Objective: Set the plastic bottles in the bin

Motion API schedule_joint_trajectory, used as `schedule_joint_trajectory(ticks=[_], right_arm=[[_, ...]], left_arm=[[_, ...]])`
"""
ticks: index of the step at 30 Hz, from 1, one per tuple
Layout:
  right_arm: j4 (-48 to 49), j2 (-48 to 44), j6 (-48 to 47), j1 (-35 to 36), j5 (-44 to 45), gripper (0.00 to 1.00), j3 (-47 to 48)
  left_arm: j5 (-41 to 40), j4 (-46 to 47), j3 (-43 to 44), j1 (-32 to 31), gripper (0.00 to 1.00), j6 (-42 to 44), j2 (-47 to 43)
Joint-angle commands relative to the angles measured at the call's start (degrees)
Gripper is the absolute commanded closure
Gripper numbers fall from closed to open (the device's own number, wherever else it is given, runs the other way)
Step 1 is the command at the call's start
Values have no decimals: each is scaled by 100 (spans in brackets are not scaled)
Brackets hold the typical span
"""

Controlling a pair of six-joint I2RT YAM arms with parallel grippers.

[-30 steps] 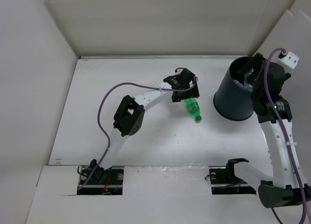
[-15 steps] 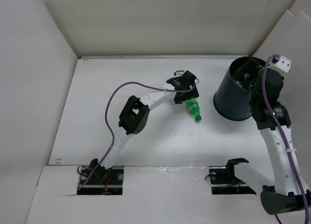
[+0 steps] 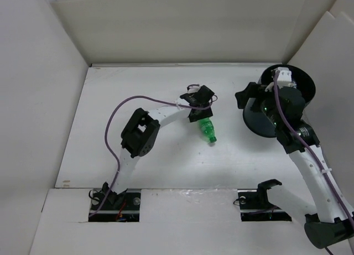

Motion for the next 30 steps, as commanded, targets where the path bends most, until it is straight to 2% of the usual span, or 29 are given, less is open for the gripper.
schedule_joint_trajectory(ticks=[1,7,14,24,29,30], right_arm=[[663,-86,-327,267,-1148,0,-82],[1295,212,-450,838,-2369,0,-275],[2025,651,-265,1375,-2564,0,-468],[2991,1592,157,2043,-2864,0,-469],[3527,1769,455,2096,-2539,2,-469],[3589,1821,534,2148,-2356,5,-469]], left_arm=[[-489,267,-874,47,100,563,-1489],[-489,95,-1238,47,100,1249,-2942],[-489,-74,-1230,47,100,1381,-3997],[-58,163,-1282,-6,100,1381,-4693],[302,391,-1545,-6,100,1381,-5035],[302,444,-1546,-6,96,1381,-5036]])
